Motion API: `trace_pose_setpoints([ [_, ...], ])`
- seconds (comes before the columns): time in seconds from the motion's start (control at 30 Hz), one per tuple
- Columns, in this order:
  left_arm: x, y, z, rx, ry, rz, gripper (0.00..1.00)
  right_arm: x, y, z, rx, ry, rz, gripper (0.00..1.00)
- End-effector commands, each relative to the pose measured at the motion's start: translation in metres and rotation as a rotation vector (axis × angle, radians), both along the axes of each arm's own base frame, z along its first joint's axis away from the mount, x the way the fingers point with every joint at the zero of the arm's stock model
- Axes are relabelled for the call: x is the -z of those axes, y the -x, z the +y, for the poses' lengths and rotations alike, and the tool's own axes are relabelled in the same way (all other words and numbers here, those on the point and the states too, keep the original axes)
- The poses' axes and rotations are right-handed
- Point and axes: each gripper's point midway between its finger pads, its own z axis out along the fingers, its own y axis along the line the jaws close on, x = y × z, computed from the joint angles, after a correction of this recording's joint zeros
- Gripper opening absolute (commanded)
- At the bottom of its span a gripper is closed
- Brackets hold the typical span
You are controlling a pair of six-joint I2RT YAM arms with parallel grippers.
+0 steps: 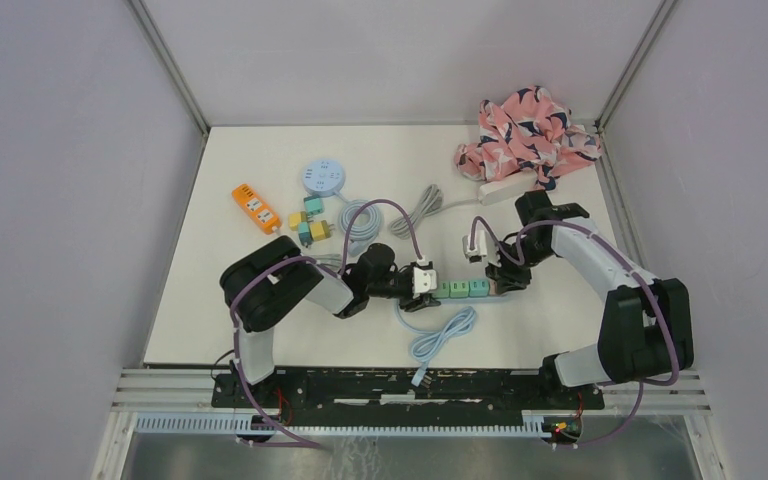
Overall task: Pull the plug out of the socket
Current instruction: Remove the plug from the socket.
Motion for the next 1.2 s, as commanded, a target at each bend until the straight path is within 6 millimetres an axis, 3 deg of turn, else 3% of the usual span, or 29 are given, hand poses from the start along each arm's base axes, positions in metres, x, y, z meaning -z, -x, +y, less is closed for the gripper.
trace_pose_setpoints([
  [0.0, 0.031, 0.002, 0.01, -0.033, -0.096, 0.039, 0.03, -0.021, 0.015, 0.018, -0.129, -0.141, 0.017, 0.0],
  [0.1, 0.033, 0.002, 0.01, -0.031, -0.102, 0.046, 0.03, -0.019, 0.027, 0.046, -0.2, -0.197, 0.033, 0.0],
  [0.23, 0.034, 0.001, 0.01, -0.031, -0.105, 0.051, 0.03, -0.02, 0.009, 0.071, -0.142, -0.151, -0.007, 0.0],
  [0.37, 0.034, 0.002, 0.01, -0.03, -0.105, 0.051, 0.03, -0.027, -0.015, 0.048, -0.028, -0.099, -0.048, 0.0],
  [0.5, 0.033, 0.001, 0.01, -0.03, -0.102, 0.054, 0.03, -0.014, -0.013, 0.005, -0.015, 0.011, -0.059, 0.0],
  [0.57, 0.034, 0.001, 0.01, -0.031, -0.102, 0.057, 0.03, -0.014, 0.002, 0.007, -0.073, -0.021, -0.017, 0.0],
  [0.7, 0.034, 0.0, 0.01, -0.032, -0.102, 0.058, 0.03, -0.024, 0.028, 0.038, -0.185, -0.176, 0.048, 0.0],
  [0.87, 0.035, 0.0, 0.01, -0.032, -0.106, 0.063, 0.03, -0.028, 0.008, 0.064, -0.101, -0.18, 0.021, 0.0],
  [0.93, 0.035, 0.0, 0.01, -0.031, -0.106, 0.063, 0.03, -0.029, -0.009, 0.055, -0.018, -0.12, -0.013, 0.0],
  [1.03, 0.035, 0.0, 0.01, -0.032, -0.106, 0.064, 0.03, -0.031, -0.027, 0.027, 0.084, -0.067, -0.06, 0.0],
  [1.1, 0.035, 0.0, 0.01, -0.031, -0.106, 0.063, 0.03, -0.028, -0.018, 0.011, 0.055, -0.026, -0.056, 0.0],
  [1.17, 0.035, 0.0, 0.011, -0.033, -0.106, 0.063, 0.03, -0.025, -0.001, 0.01, -0.031, -0.036, -0.041, 0.0],
])
